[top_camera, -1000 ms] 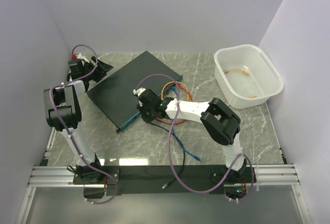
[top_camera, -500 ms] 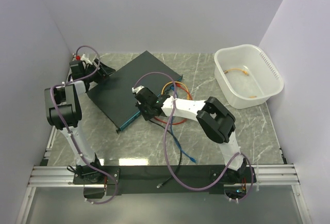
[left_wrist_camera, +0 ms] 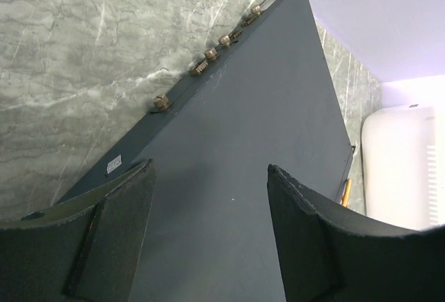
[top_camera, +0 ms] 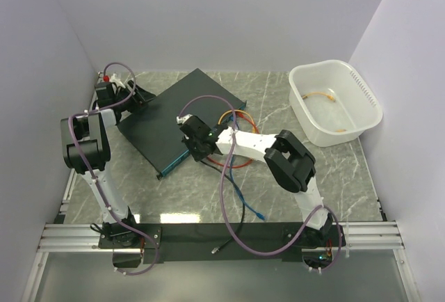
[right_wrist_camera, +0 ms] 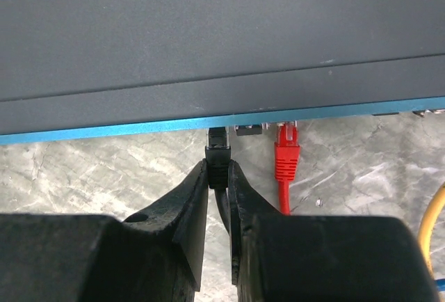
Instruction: Insert the plug into the switch port
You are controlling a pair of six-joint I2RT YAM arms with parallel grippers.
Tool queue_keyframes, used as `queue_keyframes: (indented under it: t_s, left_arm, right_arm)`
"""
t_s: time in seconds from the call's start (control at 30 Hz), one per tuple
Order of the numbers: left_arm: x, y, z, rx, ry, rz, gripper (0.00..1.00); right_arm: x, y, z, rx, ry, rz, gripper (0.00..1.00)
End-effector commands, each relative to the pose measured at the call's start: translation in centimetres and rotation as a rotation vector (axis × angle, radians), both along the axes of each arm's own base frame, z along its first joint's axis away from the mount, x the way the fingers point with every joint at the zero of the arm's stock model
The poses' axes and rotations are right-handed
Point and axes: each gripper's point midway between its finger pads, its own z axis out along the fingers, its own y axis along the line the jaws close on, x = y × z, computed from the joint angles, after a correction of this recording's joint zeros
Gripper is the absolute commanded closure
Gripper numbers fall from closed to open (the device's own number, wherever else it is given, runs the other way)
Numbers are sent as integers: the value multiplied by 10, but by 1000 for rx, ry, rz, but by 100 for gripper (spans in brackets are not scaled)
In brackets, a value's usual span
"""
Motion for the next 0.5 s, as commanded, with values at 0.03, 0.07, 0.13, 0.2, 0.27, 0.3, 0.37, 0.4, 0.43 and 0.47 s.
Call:
queue_keyframes:
  t_s: [0.03,0.07,0.13,0.2,0.27,0.3,0.37,0.4,0.43,0.47]
  left_arm:
    - [10,-3,11,25,-49,-26,30]
    - [10,-3,11,24,-49,-28,30]
    - [10,-3,11,23,-50,-27,30]
    - [10,-4,12,23,-53,-30,30]
    - [10,-4,12,25,-53,-31,30]
    - [10,-4,11,25,-50,-31,30]
    - [10,-4,8,26,-44,-32,30]
    - [11,-4,8,26,-44,-32,30]
    - [11,-4,7,26,-41,-33,30]
    - [11,-6,4,26,-30,-36,29]
  right_arm:
    - [22,28,26,99,-50,-17,100]
    - [21,31,28,104,-51,-13,100]
    - [23,33,26,104,-47,-13,100]
    - [23,34,23,102,-38,-12,100]
    - [22,37,19,102,-32,-13,100]
    - [21,37,18,103,-30,-14,100]
    - [23,39,19,112,-33,-23,100]
    - [22,39,20,113,-35,-24,100]
    - [24,39,23,116,-44,-32,100]
    - [26,38,25,118,-50,-41,100]
